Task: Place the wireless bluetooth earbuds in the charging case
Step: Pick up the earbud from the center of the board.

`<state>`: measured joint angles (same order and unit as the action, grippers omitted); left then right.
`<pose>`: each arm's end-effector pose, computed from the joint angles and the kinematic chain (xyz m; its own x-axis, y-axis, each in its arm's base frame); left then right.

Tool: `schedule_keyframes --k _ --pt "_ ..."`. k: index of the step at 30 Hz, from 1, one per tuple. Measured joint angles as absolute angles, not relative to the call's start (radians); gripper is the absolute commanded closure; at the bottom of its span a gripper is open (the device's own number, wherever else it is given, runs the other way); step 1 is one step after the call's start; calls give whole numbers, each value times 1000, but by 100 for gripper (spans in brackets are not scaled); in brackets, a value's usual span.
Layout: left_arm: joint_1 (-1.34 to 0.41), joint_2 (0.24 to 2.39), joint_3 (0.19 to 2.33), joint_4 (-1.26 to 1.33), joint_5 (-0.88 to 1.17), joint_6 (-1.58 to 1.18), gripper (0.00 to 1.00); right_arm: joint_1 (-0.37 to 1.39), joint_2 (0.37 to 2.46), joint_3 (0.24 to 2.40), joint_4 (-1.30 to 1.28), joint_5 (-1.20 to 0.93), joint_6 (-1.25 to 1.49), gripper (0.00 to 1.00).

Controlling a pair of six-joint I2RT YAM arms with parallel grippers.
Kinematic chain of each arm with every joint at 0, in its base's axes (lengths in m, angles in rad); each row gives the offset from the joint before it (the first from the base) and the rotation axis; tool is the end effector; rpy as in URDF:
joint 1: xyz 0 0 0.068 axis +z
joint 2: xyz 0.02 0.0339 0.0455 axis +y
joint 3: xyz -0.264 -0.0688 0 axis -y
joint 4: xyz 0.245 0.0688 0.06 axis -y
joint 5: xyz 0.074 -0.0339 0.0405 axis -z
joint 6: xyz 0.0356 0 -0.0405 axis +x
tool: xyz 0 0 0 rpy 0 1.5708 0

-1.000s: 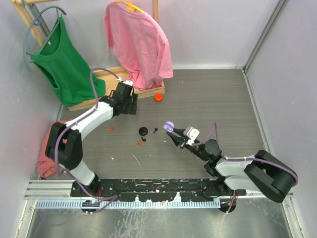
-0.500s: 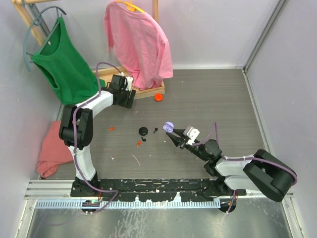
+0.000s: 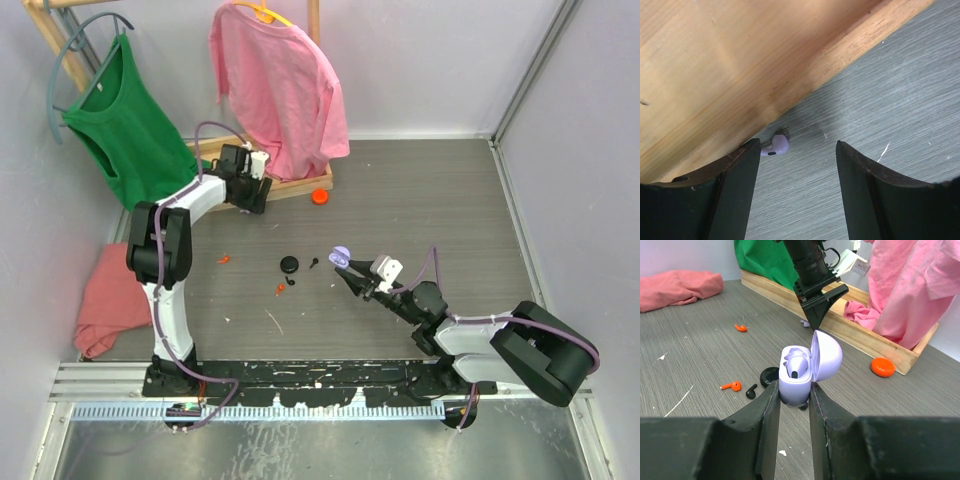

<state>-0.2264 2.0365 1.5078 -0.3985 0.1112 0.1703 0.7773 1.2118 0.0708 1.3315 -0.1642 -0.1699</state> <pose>0.4337 -0.1040 0.1901 -0.7194 0.3386 -0.6064 0.4159 0.9093 0.0142 0.1321 0.1381 0.1836 0.2694 0.0310 -0.9625 -0.7719 0.6046 -0.1965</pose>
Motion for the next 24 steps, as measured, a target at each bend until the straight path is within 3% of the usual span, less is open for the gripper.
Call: schedule_keyframes --k 13,24 --pt "-225 2096 1536 -473 128 173 46 777 1212 71 1332 -167 -170 99" --pt "-222 2096 1540 -493 101 144 64 777 1211 71 1332 -170 -165 99"
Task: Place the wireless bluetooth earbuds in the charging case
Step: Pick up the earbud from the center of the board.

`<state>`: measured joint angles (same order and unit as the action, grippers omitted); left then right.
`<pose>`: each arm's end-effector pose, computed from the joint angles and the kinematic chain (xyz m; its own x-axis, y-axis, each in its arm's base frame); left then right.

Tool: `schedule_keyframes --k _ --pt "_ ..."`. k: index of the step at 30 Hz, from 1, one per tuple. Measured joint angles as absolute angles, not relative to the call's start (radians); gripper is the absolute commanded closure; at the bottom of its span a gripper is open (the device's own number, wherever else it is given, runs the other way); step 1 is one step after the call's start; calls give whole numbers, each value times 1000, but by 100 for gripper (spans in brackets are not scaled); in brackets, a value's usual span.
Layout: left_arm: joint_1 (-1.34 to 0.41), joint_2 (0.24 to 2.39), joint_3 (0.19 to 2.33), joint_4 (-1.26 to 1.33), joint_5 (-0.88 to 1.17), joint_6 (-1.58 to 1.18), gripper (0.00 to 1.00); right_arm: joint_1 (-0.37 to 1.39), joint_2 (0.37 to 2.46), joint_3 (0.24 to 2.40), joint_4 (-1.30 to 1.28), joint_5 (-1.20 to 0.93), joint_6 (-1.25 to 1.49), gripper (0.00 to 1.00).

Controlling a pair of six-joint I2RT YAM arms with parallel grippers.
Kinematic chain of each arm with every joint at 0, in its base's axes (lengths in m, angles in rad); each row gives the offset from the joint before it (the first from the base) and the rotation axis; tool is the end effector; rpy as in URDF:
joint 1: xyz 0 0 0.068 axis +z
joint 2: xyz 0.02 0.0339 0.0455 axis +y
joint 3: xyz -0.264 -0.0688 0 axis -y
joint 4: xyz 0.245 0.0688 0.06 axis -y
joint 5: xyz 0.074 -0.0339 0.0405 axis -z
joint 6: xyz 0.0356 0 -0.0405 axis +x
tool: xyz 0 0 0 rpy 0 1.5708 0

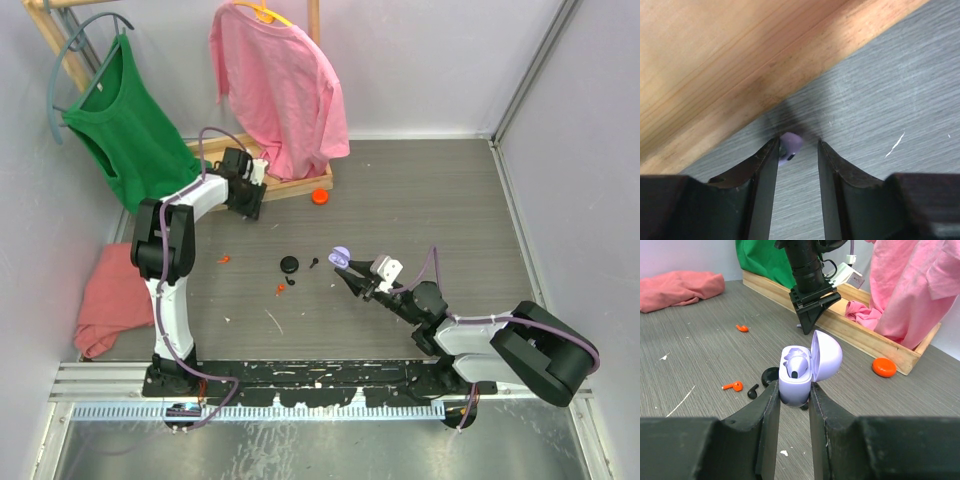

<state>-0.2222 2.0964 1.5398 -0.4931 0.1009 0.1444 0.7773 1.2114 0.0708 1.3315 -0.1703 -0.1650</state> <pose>0.4349 -0.1019 0.1685 -0.7986 0.3272 -0.5052 0.3871 0.9219 -0.0148 0.1319 0.1382 0.1837 0.2664 0.0350 -0.9632 -0.7766 0.5997 -0.1930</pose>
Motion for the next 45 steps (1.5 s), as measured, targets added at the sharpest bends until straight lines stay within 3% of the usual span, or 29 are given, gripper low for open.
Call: schedule_keyframes --k 14,24,28,35,45 --pt "-228 2104 1566 -559 76 63 77 777 1211 71 1331 -177 -161 99" --pt "-260 2025 1457 -590 14 -39 88 777 1211 71 1331 -178 -159 99" --pt "-266 2009 1433 -589 -8 -67 75 777 1211 71 1330 -178 -159 99" --pt "-269 2009 1441 -590 -56 -112 65 777 1210 71 1328 -178 -159 99" --pt "-269 2102 1600 -596 -92 -120 63 777 1211 71 1323 -179 -159 99"
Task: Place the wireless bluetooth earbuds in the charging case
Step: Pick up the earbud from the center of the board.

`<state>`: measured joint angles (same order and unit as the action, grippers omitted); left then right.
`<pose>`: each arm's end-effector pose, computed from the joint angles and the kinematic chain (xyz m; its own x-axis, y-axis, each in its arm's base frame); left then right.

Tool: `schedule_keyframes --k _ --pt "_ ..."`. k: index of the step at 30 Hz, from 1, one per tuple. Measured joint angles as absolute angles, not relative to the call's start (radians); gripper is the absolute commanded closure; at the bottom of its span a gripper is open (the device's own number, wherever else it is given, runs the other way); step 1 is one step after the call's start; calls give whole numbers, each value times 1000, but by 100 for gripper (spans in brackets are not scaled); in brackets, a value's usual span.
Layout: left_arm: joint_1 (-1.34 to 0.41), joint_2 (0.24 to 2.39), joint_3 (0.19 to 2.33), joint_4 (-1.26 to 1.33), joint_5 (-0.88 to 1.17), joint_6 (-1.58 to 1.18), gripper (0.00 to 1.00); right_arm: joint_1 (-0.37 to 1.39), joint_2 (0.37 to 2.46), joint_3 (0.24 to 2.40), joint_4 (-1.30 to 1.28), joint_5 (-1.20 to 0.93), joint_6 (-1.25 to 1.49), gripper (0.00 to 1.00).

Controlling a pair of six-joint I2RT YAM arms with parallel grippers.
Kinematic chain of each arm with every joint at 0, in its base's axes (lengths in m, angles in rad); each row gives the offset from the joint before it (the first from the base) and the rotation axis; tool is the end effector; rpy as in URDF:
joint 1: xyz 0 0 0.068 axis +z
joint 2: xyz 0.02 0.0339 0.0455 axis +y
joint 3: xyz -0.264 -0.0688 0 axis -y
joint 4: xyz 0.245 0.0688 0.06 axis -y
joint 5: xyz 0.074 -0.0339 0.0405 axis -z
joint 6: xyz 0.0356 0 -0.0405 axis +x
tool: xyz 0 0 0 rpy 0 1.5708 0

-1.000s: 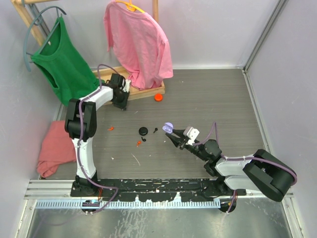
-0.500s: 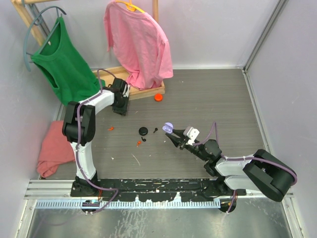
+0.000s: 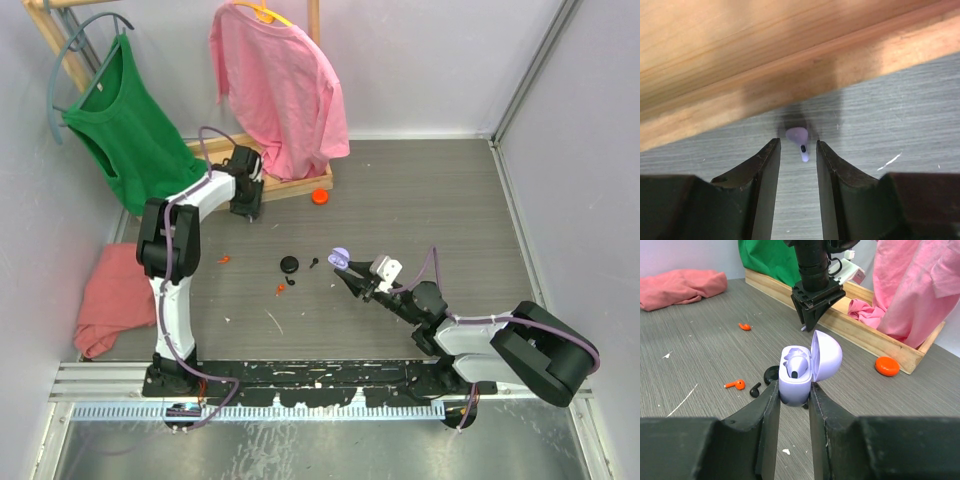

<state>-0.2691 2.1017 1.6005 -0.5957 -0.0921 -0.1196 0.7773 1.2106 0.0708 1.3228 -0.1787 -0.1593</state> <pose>0.4321 -0.1158 0.1787 -0.8784 0.1190 -0.4629 0.1203 0.9924 0.0268 0.1317 0.1385 0.1829 0.2573 0.0342 -0.9657 -0.7839 0.5918 -0.1879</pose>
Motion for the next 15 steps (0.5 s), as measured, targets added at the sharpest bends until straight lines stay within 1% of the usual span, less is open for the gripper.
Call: schedule_keyframes --k 12,15 --pt "-269 2166 1670 -625 -100 -120 69 777 1211 71 1322 -185 -159 99" --pt "-269 2174 1684 -633 -99 -121 72 777 1211 71 1317 -185 -159 99"
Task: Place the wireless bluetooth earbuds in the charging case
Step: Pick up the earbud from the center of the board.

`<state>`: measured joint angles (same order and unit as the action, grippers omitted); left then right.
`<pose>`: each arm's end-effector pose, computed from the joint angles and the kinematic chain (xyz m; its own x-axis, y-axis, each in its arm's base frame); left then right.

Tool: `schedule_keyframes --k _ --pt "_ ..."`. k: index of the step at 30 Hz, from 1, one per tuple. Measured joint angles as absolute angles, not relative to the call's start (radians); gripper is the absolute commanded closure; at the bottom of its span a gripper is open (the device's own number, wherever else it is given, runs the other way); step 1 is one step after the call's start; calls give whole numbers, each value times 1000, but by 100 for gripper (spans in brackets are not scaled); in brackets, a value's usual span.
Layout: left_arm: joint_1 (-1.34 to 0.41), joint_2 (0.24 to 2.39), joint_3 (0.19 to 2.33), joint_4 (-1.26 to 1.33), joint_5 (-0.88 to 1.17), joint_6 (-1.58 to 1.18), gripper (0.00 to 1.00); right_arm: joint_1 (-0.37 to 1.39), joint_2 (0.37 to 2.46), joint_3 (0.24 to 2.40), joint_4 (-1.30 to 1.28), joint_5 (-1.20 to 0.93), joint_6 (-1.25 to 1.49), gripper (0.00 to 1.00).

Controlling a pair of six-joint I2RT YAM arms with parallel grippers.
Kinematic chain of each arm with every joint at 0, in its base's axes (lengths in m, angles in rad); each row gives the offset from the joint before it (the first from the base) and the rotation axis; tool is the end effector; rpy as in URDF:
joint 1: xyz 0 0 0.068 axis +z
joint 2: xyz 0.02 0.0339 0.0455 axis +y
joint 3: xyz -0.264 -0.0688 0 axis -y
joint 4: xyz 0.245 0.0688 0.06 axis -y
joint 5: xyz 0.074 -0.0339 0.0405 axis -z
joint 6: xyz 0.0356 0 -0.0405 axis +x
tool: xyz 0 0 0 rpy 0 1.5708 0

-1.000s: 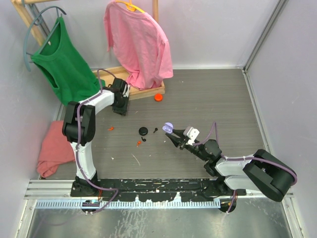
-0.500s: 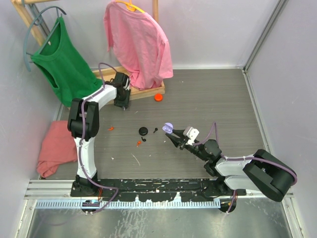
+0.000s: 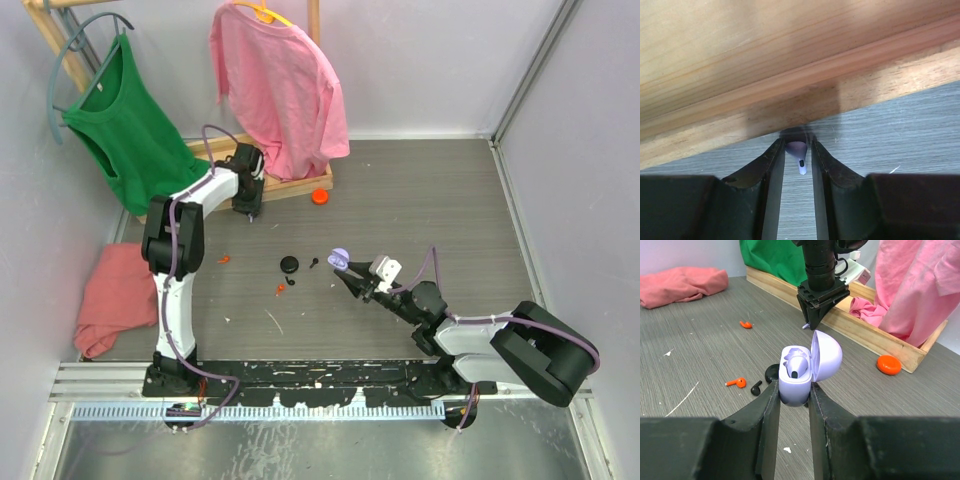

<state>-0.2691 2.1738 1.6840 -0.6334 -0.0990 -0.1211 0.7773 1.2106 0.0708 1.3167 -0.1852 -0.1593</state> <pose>0.4458 -0.1193 0.1700 -0.8897 0.1207 -0.4404 0.1167 0.9925 0.0362 0.1316 0.1387 0.1822 0.2537 0.0309 -0.9668 -0.7883 0.5858 -0.1881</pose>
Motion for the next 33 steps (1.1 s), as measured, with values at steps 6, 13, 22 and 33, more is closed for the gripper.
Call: schedule_keyframes --k 6,13,22,33 --pt "-269 2188 1711 -661 -97 -136 77 777 1211 71 1309 -186 -159 99" --pt "-269 2189 1714 -674 -88 -163 82 777 1211 71 1307 -190 -160 99" --pt "-268 2065 1524 -649 -49 -218 85 777 1210 76 1288 -217 -155 99" --pt "-290 1823 1172 -503 -6 -353 87 778 1219 94 1285 -260 -144 99"
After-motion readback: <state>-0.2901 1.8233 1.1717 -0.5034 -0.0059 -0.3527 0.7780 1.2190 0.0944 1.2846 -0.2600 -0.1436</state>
